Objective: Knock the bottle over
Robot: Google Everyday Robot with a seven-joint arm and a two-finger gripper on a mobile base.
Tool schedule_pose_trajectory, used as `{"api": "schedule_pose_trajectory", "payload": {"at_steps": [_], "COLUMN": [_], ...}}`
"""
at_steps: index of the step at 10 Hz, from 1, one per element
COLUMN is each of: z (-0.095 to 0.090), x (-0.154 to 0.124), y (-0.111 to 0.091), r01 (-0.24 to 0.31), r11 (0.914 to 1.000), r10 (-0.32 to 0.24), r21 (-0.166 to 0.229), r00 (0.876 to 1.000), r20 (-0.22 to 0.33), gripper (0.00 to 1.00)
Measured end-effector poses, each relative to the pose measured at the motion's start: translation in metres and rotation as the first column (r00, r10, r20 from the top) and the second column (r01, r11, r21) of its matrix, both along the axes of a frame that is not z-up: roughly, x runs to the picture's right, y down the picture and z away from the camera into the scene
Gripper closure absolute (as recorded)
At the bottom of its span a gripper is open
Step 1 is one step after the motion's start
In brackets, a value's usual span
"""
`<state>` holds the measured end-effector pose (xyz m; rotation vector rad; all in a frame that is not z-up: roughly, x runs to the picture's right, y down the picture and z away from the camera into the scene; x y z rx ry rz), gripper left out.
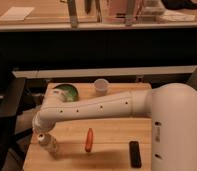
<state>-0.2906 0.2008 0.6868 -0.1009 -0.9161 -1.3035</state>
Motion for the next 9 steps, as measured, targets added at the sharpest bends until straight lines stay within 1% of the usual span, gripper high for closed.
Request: {"api": "schedule_pose_trajectory", "payload": {"at_steps": [9], "z": [-0.0051], "x": [-0.0012], "y": [0.0043], "r01": [0.029], "r11": [0.9995], "r10": [-0.029], "r21": [-0.007], "r00": [0.999], "r20": [0.029], "gripper": [1.00]}}
